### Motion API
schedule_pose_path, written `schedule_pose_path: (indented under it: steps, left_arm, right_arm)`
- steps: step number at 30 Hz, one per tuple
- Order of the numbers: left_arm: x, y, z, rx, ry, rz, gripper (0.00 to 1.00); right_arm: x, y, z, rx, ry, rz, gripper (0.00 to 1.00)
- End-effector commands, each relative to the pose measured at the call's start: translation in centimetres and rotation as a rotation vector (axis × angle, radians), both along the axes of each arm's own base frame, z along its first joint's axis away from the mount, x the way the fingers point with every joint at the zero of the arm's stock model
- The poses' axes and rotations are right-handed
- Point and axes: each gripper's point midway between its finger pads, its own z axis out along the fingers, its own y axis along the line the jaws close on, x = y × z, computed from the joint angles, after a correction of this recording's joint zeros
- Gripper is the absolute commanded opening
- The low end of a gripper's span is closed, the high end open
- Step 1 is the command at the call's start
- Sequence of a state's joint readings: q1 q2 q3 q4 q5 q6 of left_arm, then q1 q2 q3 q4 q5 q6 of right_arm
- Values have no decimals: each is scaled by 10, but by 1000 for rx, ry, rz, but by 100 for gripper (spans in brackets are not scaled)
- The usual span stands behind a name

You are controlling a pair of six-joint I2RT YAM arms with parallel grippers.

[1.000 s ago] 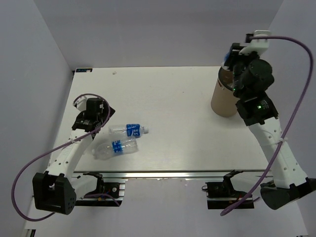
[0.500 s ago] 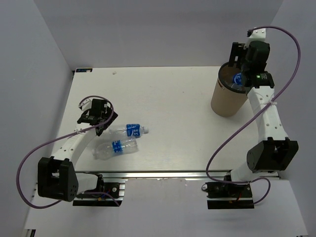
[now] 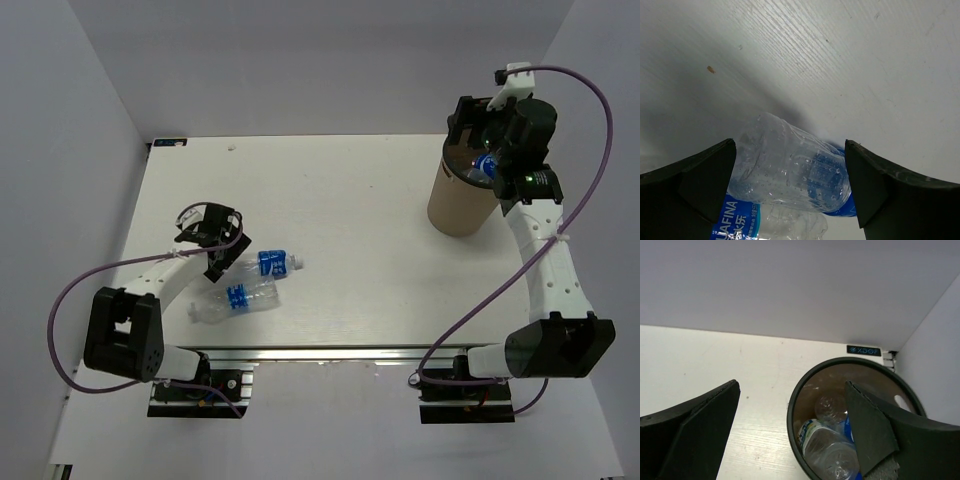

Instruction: Put the plastic bottles in the bin

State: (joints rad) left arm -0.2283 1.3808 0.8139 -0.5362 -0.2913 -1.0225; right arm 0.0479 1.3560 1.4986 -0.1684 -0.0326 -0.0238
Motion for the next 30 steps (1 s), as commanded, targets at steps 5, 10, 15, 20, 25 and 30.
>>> schedule_pose_path:
  steps: [5,10,15,20,25,30]
  left_arm:
    - [16,-12,-8,6,-29,49,95]
    - [30,-23,-15,13,-32,52,85]
    - [47,-37,-13,16,-43,30,71]
    - [55,-42,-15,36,-28,-6,55]
    - [63,-53,-13,43,-37,-58,50]
    - [67,-61,-12,43,-34,-98,49]
  right_arm:
    - [-1,20,-8,26,-13,105,89]
    - [-9,40,-25,49,5,172,89]
    - [-35,99,-44,-49,17,411,89]
    - [-95,184,-130,-370,139,968,89]
    - [-121,257,-221,-494,427,1176,89]
    - [-135,321,-271,-446,485,1227,89]
